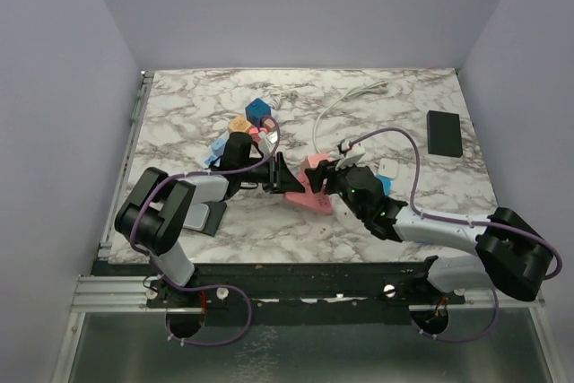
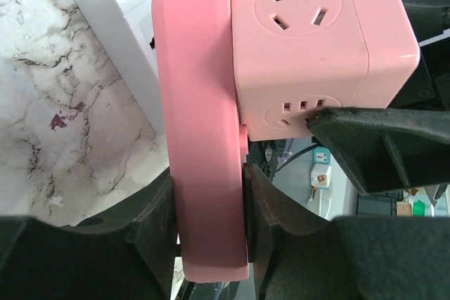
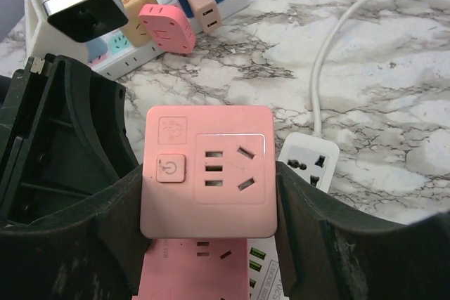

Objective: Pull the plug off the socket
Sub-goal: Remove the plug from the socket.

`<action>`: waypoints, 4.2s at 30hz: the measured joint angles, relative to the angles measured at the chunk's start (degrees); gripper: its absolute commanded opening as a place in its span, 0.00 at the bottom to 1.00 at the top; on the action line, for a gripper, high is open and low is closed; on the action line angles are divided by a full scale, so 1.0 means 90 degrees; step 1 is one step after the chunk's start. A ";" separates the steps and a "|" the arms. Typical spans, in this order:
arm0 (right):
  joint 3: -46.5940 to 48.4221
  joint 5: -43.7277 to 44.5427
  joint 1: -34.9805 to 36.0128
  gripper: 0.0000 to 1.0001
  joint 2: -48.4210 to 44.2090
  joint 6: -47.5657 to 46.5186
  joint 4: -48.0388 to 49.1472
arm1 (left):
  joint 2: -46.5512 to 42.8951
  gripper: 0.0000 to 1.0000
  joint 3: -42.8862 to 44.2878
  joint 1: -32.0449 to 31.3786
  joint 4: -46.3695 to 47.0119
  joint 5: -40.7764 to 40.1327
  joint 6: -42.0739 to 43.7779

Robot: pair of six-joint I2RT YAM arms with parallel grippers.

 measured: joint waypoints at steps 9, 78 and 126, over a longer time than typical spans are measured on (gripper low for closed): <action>0.0053 -0.1239 -0.0743 0.01 0.0017 0.0886 -0.0410 | 0.0000 0.13 0.0010 0.0005 -0.0097 -0.0221 -0.0002; 0.0850 -0.1491 -0.0918 0.00 0.0882 0.1124 -0.0835 | 0.0357 0.07 0.0629 0.0372 -0.1404 -0.0078 0.0386; 0.0488 0.1056 0.0576 0.01 0.0593 0.0384 -0.0585 | 0.0345 0.00 0.0631 0.0260 -0.1855 0.0211 0.1073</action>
